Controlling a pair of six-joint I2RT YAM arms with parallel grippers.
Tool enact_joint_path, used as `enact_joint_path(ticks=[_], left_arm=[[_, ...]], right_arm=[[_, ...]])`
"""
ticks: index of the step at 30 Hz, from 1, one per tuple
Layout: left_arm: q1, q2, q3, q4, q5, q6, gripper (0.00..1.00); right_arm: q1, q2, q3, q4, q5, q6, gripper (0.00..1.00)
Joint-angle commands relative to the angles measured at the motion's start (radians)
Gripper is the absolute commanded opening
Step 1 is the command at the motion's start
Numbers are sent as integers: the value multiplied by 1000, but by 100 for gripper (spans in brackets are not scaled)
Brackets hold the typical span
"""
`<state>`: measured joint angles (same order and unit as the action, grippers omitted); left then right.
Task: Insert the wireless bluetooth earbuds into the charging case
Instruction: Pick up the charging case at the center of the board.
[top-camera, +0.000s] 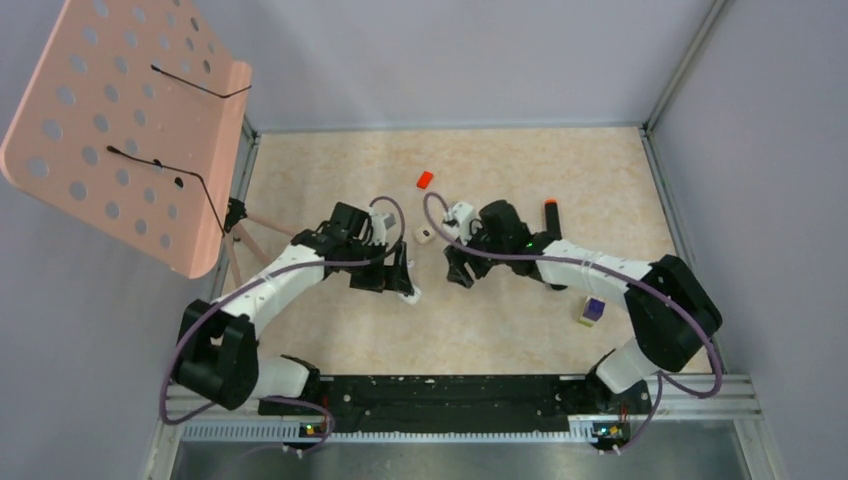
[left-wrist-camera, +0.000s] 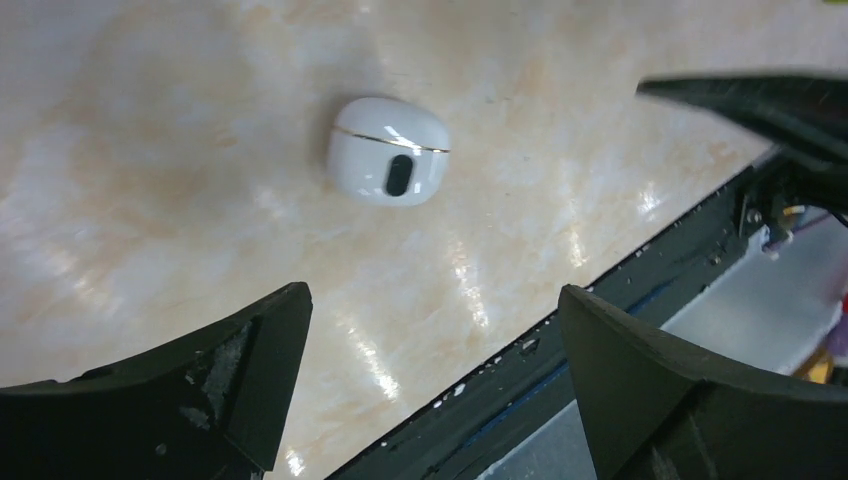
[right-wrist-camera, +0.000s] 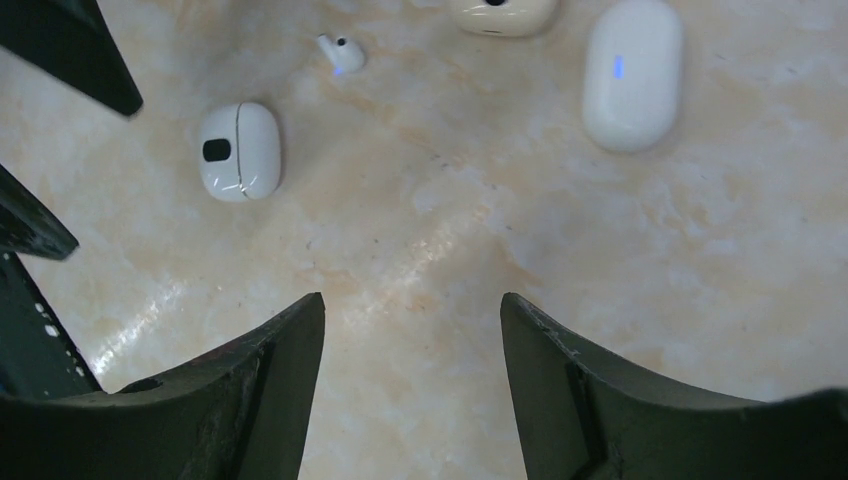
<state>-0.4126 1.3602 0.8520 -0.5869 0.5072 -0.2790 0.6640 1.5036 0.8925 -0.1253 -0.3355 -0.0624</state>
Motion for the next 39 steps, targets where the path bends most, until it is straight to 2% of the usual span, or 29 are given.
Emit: enact_joint_path(ticks=[1, 5, 10, 19, 26, 35, 39], left_arm=[[95, -62, 6, -92, -181, -55, 99], [249, -54, -49, -46, -42, -132, 99], [260, -100, -102, -8, -45, -141, 99], [295, -167, -165, 10, -76, -163, 99], [333, -182, -182, 34, -49, -196, 99], [342, -193, -203, 59, -31, -211, 98], [342, -179, -208, 88, -9, -214, 97]], right_arm=[[138, 90, 61, 106, 59, -139, 65], [205, 202, 160, 94, 93, -101, 68], [276, 284, 248, 64, 105, -14, 68], [320, 342, 253, 39, 151, 44, 68], [345, 362, 239, 66, 222, 30, 60], [369, 396, 246, 72, 230, -18, 51], [371, 374, 219, 70, 251, -54, 35]])
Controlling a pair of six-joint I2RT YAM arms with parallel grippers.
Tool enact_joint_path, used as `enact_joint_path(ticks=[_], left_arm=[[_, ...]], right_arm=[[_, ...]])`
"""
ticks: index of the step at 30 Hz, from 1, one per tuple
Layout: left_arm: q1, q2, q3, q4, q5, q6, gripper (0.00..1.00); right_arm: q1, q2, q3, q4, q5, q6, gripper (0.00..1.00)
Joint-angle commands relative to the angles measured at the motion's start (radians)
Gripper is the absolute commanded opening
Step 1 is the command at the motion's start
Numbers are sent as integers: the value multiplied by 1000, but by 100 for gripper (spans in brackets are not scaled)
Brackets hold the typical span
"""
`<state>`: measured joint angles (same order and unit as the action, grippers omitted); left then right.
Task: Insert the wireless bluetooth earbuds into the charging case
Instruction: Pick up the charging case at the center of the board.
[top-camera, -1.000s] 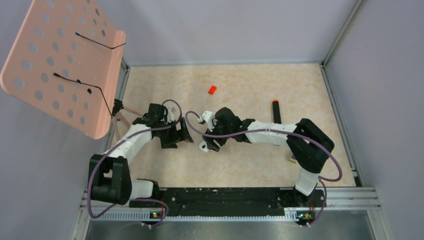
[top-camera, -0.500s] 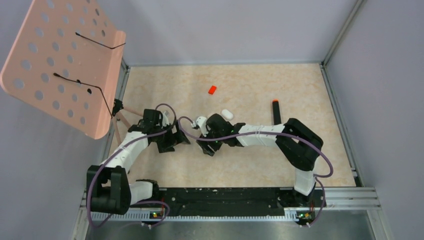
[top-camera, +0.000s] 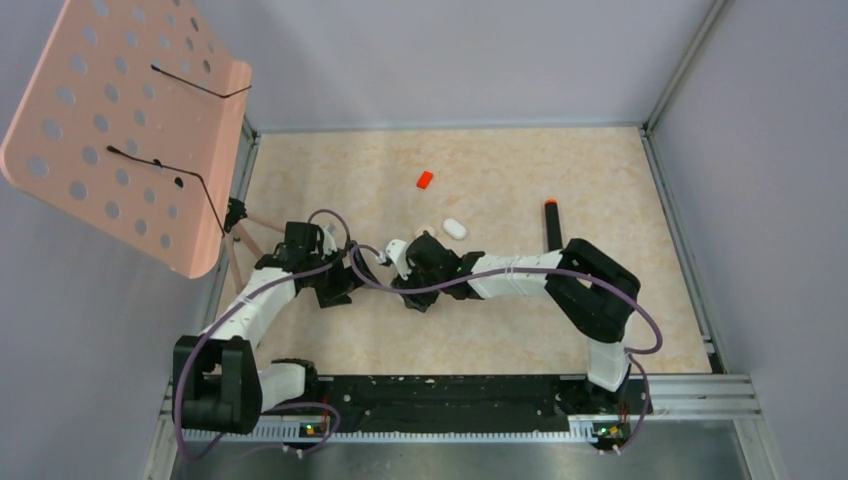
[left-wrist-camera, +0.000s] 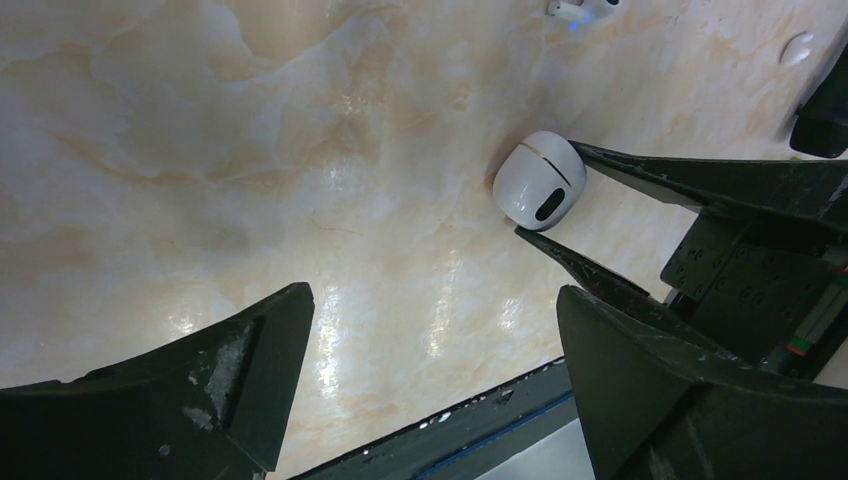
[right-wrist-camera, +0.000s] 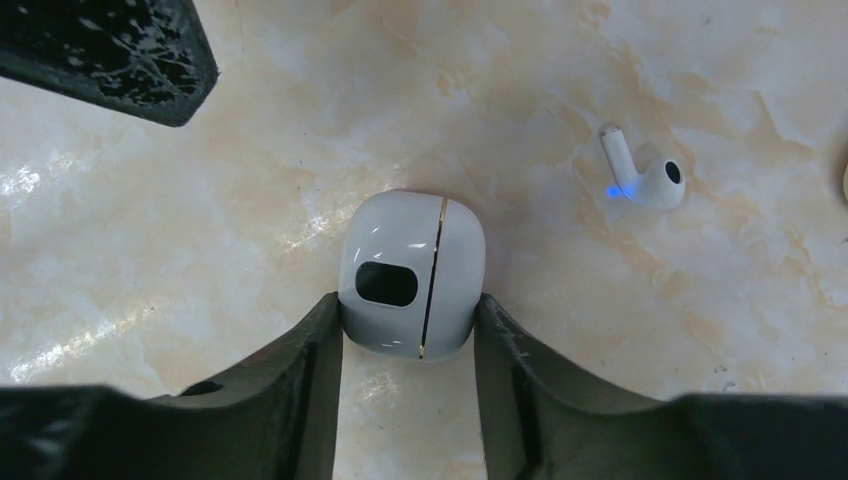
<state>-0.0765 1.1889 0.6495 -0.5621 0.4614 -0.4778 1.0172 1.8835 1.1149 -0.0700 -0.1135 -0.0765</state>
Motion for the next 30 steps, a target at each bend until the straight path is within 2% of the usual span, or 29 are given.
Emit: enact_joint_path(ticks=[1, 3, 6, 9, 11, 13, 17, 21, 24, 25, 30], left_arm=[[5, 1, -7, 76, 50, -16, 96], [4, 22, -6, 108, 90, -18, 93], [-13, 70, 22, 179, 173, -7, 88], [-85, 128, 78, 279, 266, 50, 87], [-165, 174, 149, 326, 421, 162, 81], [-241, 210, 251, 291, 446, 296, 80], [-270, 258, 400, 391, 523, 345, 79], [-270, 317, 556, 441, 644, 419, 81], [-271, 349, 605, 511, 689, 443, 83], [-270, 365, 613, 552, 696, 424, 83], [-257, 462, 709, 550, 746, 388, 77]], right_arm=[[15, -21, -12, 12, 34, -60, 31], [0, -77, -33, 3, 35, -121, 23], [-61, -205, -80, -1, 13, -218, 21], [-144, -362, -132, 7, -30, -332, 21], [-193, -457, -140, -10, -77, -430, 21], [-223, -541, -137, -40, -94, -560, 21], [-253, -679, -132, -71, -93, -758, 22], [-256, -737, -125, -91, -66, -837, 22], [-256, -734, -110, -96, -53, -849, 22], [-256, -729, -107, -86, -47, -855, 22], [-256, -681, -96, 17, 1, -894, 22]])
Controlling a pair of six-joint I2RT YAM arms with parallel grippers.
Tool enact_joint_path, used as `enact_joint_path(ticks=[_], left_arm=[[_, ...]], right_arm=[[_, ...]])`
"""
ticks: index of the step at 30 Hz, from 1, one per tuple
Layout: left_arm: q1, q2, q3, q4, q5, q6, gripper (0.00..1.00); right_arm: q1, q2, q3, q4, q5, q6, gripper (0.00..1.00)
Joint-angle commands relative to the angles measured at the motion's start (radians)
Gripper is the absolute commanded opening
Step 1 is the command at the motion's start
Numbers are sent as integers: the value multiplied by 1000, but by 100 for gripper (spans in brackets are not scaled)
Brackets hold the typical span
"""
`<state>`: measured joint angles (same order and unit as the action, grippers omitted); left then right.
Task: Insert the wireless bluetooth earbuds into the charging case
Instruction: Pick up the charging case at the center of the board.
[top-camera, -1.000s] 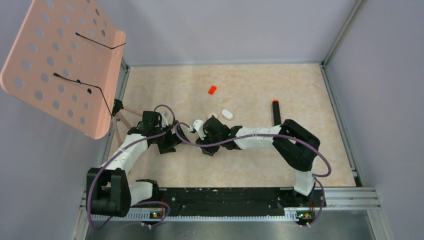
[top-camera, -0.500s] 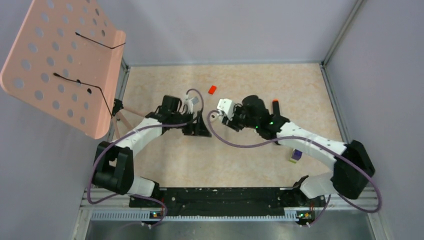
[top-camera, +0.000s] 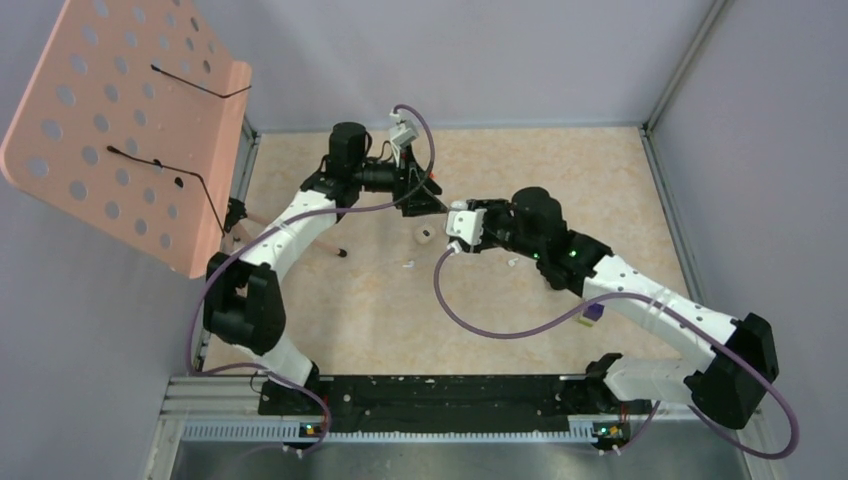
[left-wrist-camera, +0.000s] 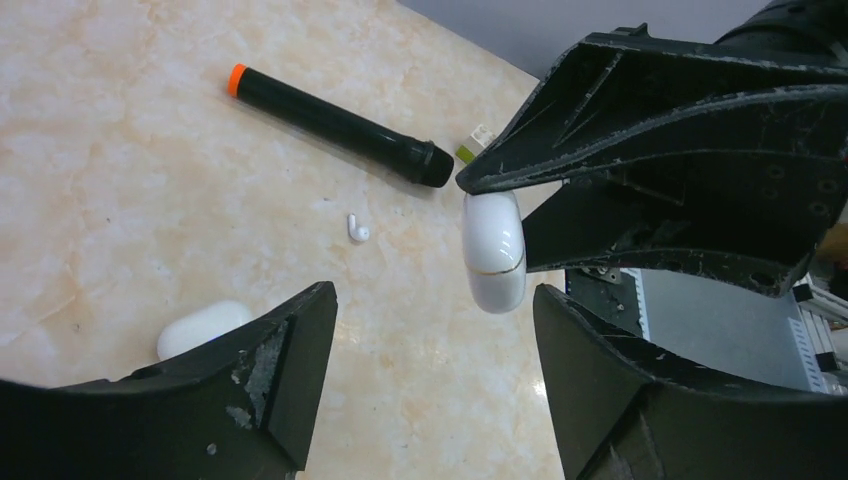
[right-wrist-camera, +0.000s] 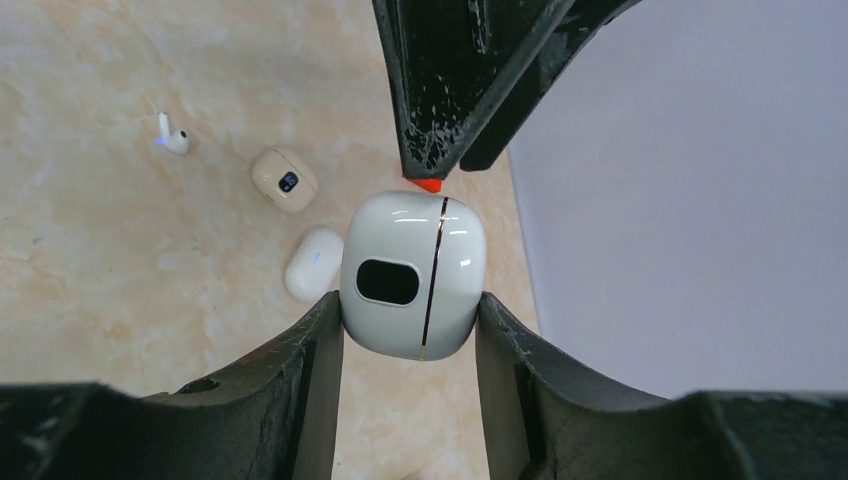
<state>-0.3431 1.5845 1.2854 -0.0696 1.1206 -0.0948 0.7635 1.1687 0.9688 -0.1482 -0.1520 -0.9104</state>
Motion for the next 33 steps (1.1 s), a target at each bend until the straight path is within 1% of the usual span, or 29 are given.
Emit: enact_joint_path(ticks=[1, 2, 3, 7, 12, 15, 20, 23, 25, 27, 29, 31, 33], left_arm=[[10, 78, 87, 60, 89, 2, 75], [10, 91, 98, 61, 87, -10, 74], [10, 100, 107, 95, 87, -34, 71], [9, 141, 121, 207, 120, -154, 59], [9, 161, 129, 225, 141, -169, 53], [9, 170, 136, 227, 146, -177, 53], [9, 184, 149, 220, 155, -190, 56], [9, 187, 150, 230, 164, -188, 53], [8, 194, 152, 255, 175, -202, 43], [7, 210, 160, 296, 199, -241, 27], [9, 228, 162, 372, 231, -304, 14], [11, 233, 150, 459, 244, -360, 8], [16, 231, 130, 557, 247, -417, 6]], right_arm=[[-2, 47, 58, 114, 47, -59, 22], [-3, 61, 67, 131, 49, -57, 21], [-3, 72, 75, 140, 48, -53, 21], [-3, 97, 77, 212, 45, -50, 21], [-3, 126, 90, 245, 75, -45, 21], [-3, 136, 90, 264, 64, -42, 21], [-3, 157, 103, 289, 68, -27, 21], [-3, 166, 104, 301, 66, -25, 21], [-3, 172, 102, 310, 61, -24, 21], [-2, 183, 107, 315, 61, -15, 22], [-3, 195, 125, 292, 63, -6, 26], [-6, 200, 146, 245, 64, 9, 37], [-35, 188, 182, 164, 39, 71, 53]])
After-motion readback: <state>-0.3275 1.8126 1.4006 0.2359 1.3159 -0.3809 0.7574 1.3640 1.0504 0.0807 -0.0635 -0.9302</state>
